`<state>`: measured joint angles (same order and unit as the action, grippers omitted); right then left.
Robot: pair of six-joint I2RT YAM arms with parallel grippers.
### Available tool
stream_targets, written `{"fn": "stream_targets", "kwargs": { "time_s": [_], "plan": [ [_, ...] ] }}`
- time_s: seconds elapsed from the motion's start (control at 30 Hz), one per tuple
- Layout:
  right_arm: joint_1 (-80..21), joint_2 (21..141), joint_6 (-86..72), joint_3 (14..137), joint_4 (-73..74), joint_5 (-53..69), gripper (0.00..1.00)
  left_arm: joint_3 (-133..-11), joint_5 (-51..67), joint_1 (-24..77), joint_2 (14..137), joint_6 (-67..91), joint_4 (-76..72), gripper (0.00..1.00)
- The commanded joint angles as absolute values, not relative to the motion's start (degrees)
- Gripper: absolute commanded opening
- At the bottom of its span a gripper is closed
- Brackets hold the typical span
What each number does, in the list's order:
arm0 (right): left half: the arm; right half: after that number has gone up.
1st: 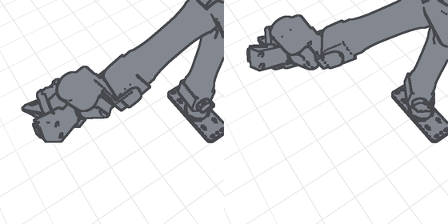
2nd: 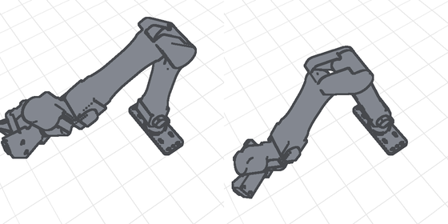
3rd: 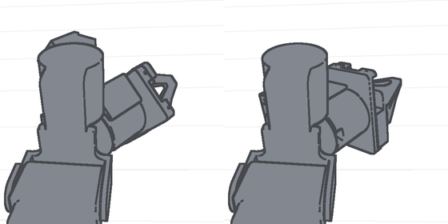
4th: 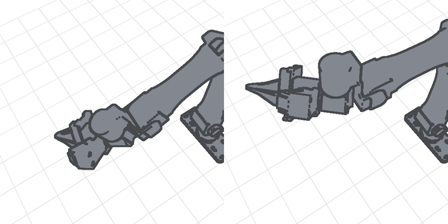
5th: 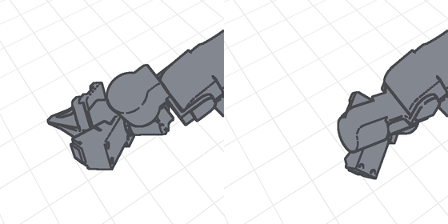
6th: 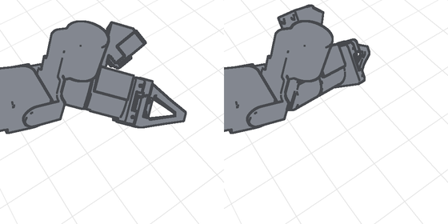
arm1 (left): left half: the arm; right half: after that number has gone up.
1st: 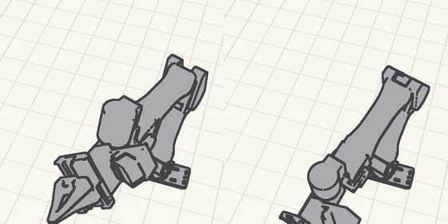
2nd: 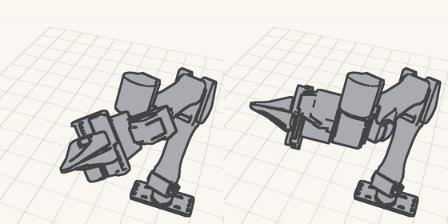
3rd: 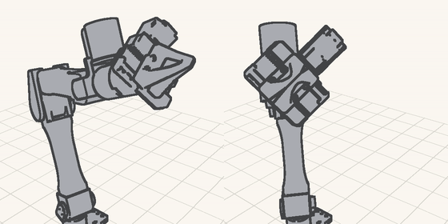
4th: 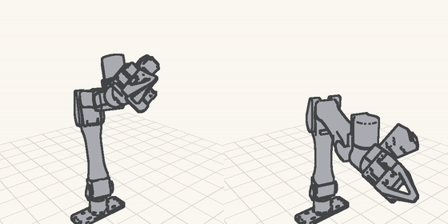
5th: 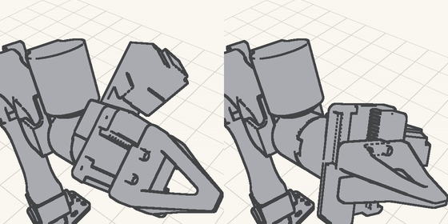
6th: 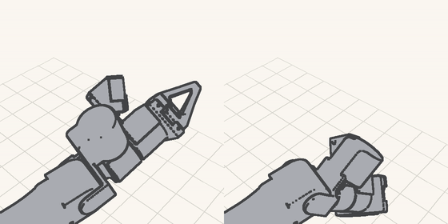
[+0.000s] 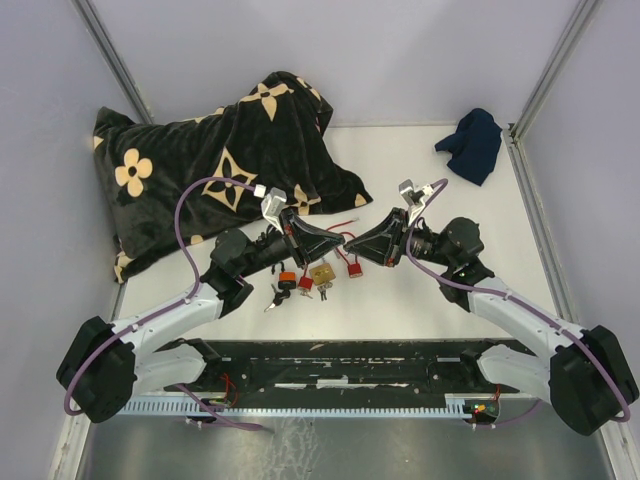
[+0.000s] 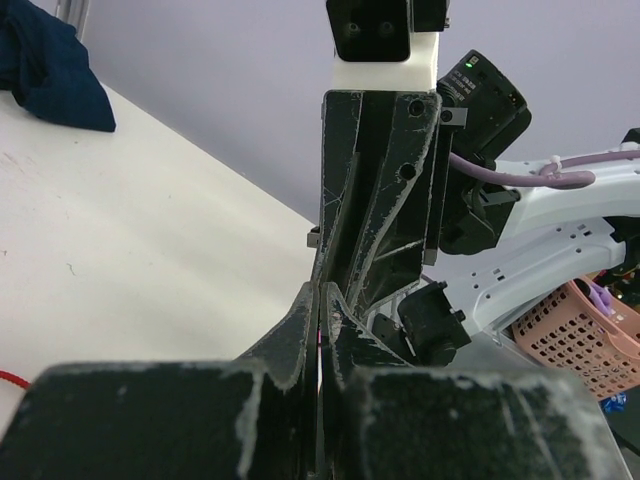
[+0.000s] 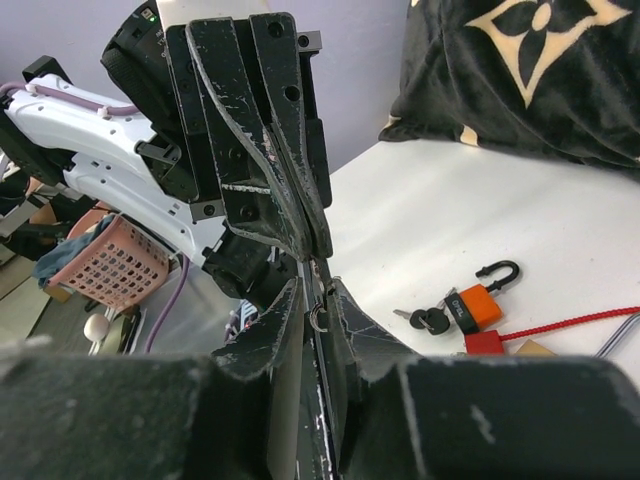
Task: Unlock with the key
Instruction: Pick up the key from the center of the board.
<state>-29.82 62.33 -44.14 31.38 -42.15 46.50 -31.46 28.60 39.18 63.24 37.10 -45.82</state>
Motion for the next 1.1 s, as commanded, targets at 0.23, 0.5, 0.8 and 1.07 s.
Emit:
{"fn": "stream_targets", "kwargs": {
  "time_s": [0.23, 0.5, 0.8, 1.07],
  "plan": [
    [-29.67, 63.42, -47.02, 31.22, -50.14, 48.76, 0.13, -30.83, 27.47, 39.05, 64.08, 40.95, -51.96, 0.03],
    [-29.69, 64.33, -48.81, 31.32, -52.54, 49.46, 0.15, -30.11, 27.06, 39.11, 65.62, 43.01, -54.92, 0.03],
    [-29.64, 64.77, -49.23, 31.16, -52.96, 49.79, 0.18, -29.55, 24.87, 39.11, 65.39, 43.15, -54.99, 0.03],
    [-29.68, 64.78, -49.57, 30.57, -53.47, 50.00, 0.20, -28.55, 22.18, 39.11, 65.13, 44.73, -56.41, 0.03]
  ]
}}
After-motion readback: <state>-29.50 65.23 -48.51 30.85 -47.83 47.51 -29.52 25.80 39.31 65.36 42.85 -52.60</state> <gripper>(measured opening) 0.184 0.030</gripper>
